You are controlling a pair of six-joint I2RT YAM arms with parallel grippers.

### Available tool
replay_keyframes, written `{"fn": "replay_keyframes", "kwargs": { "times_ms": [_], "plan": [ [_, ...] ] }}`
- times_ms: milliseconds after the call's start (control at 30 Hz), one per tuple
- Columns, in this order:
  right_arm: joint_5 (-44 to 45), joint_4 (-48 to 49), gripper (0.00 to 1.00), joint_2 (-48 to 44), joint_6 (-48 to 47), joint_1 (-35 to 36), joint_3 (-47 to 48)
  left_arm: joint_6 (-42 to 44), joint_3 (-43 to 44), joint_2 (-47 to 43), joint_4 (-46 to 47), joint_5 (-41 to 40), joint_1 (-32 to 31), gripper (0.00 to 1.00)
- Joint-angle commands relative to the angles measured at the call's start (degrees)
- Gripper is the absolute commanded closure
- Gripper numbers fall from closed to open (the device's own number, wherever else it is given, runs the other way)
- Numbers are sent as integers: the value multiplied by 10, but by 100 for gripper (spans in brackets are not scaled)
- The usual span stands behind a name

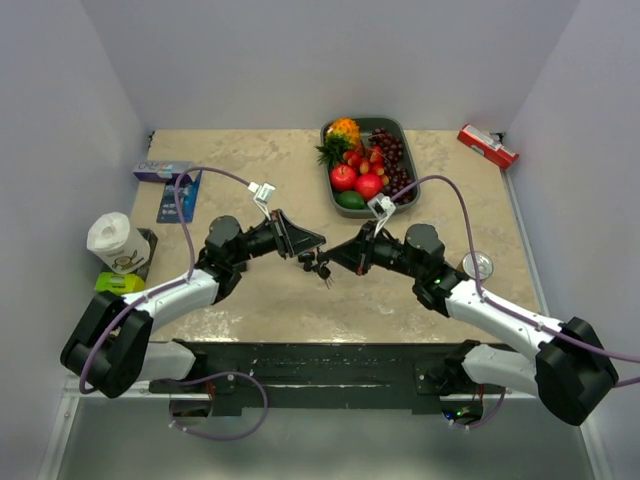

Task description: Unlock with the key

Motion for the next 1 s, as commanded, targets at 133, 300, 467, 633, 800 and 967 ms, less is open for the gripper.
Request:
{"fn": "replay_keyframes", "kwargs": {
  "times_ms": [133,300,467,633,800,967],
  "plan": [
    [-9,15,100,1,-19,4,6,0,22,5,20,-13,-6,100],
    [-24,34,93,8,-9,4,2,-14,10,4,42,-1,-5,100],
    [-49,48,76,16,-5,3,2,-15,8,1,59,9,-6,100],
    [-68,74,71,23,6,3,-1,-10,3,1,67,23,-6,100],
    [-85,92,69,32,13,3,-1,-14,2,1,88,41,-6,100],
    [-102,103,73,38,19,4,0,-16,1,2,99,47,-6,100]
  ]
}}
